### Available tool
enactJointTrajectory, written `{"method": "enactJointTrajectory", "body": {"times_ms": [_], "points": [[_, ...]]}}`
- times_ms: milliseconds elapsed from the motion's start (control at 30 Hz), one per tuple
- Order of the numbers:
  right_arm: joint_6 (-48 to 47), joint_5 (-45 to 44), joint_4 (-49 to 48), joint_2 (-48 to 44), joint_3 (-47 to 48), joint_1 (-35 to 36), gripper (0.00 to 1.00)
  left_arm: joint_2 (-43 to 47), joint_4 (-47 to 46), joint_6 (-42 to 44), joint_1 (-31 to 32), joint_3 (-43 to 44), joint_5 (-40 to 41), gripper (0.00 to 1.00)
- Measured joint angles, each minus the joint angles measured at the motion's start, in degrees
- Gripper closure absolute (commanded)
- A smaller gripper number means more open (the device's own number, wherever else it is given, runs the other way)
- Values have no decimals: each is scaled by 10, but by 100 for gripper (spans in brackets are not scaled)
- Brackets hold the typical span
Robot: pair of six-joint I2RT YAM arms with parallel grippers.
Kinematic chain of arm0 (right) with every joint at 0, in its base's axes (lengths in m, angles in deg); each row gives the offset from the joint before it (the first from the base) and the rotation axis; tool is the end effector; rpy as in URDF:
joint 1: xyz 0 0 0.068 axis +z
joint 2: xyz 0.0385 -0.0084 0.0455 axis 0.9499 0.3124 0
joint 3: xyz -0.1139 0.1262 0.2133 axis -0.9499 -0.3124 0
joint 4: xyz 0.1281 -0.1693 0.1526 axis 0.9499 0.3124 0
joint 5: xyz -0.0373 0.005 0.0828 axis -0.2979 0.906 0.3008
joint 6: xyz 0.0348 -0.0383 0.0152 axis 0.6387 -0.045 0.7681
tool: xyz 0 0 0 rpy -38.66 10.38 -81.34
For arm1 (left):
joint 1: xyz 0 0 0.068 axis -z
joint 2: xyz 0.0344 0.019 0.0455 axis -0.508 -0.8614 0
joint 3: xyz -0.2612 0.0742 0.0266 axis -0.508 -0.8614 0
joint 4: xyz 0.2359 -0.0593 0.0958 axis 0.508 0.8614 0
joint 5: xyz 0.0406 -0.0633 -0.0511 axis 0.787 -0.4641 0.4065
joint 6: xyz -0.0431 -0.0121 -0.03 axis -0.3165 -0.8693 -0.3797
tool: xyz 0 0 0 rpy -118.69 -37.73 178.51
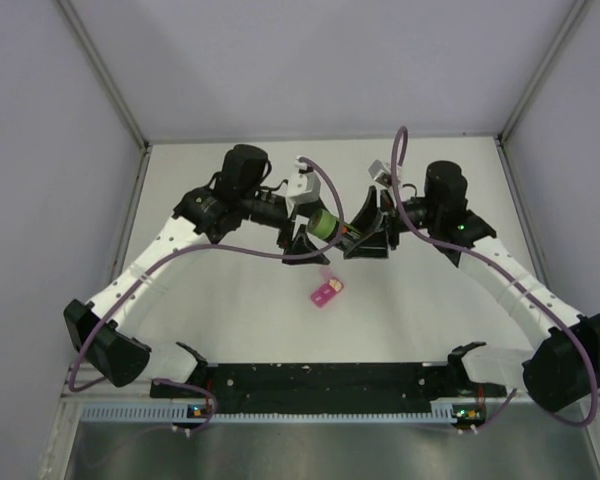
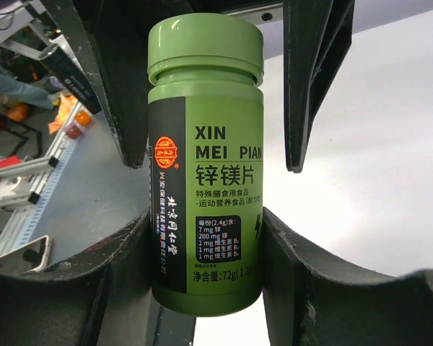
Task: Sort the pills into containers
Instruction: Screw the lid of the pill bottle onto the pill bottle.
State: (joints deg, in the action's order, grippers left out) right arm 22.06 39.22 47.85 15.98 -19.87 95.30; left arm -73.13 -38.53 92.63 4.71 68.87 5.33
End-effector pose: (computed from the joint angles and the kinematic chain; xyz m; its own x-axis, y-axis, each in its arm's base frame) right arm 0.2272 0.1365 0.3514 -0.3502 -0.1034 -0.9310 -0.9226 -0.1339 0.3619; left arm 0.2166 -0.1908 0.4026 -0.0109 0.2669 -0.9637 0.9880 -0.1457 -0.0515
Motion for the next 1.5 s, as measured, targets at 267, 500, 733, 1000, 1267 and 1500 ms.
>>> {"method": "enactJointTrajectory", "body": {"times_ms": [267, 500, 733, 1000, 1267, 1500], "points": [[-91, -80, 86, -35, 3, 0, 100, 14, -58, -142, -24, -14, 42, 1], [-139, -131, 119, -51, 12, 3, 100, 22, -132, -295, -54, -14, 57, 1], [-161, -174, 138, -55, 16, 4, 100, 21, -167, -402, -61, -14, 60, 4], [-169, -192, 143, -57, 16, 4, 100, -7, -170, -460, -61, -8, 60, 20], [-170, -192, 145, -57, 16, 4, 100, -15, -170, -464, -62, -8, 60, 52], [-170, -189, 147, -57, 18, 5, 100, -15, -170, -455, -63, -7, 49, 95]]}}
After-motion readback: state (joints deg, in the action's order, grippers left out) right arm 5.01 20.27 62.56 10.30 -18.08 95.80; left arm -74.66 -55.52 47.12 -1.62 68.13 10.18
